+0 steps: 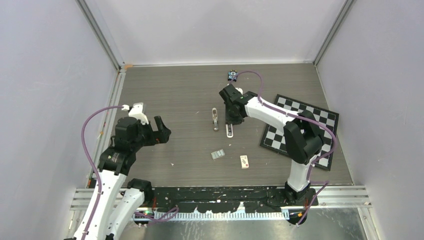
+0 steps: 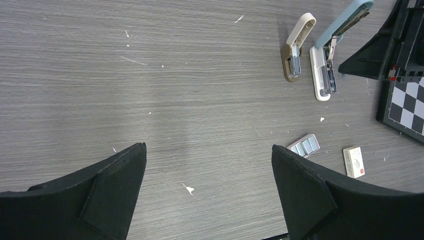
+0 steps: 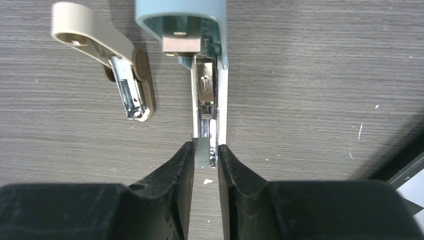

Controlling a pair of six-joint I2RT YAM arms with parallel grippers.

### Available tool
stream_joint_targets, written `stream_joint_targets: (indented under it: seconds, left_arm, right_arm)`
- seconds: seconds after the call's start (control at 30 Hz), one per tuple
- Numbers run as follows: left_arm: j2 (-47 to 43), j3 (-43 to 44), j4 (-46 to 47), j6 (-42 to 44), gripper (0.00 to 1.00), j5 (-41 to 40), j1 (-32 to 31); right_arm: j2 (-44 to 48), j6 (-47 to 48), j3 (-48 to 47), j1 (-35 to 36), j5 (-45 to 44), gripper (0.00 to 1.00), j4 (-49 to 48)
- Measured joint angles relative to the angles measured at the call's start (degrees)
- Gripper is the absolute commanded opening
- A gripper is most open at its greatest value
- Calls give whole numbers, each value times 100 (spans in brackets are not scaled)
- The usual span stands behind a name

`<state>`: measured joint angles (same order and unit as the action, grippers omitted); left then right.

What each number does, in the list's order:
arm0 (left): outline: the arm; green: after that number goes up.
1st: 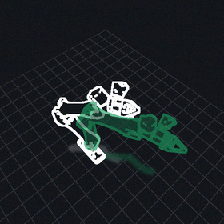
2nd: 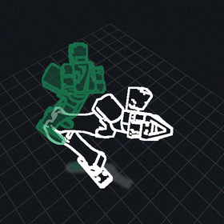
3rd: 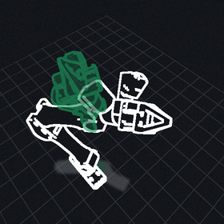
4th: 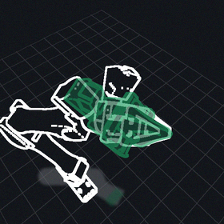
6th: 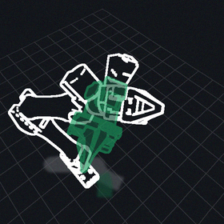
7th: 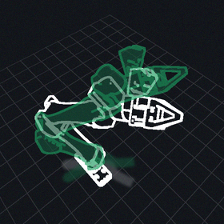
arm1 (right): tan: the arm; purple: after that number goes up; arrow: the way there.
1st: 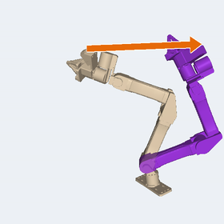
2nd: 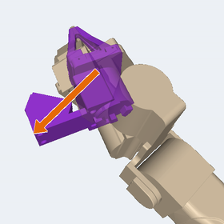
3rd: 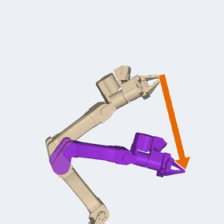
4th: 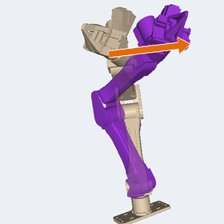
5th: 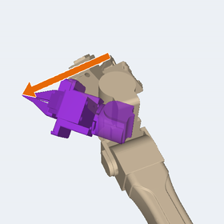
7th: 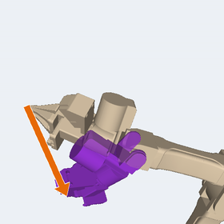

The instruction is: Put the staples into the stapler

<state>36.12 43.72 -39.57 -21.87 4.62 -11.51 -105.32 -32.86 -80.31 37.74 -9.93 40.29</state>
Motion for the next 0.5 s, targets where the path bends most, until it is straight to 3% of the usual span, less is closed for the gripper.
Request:
stream_joint_targets:
  seconds: [0.5]
  left_arm:
    - [0, -4, 0, 0, 96, 0, -7]
  right_arm:
    - [-168, -2, 157, 0, 44, 29, -98]
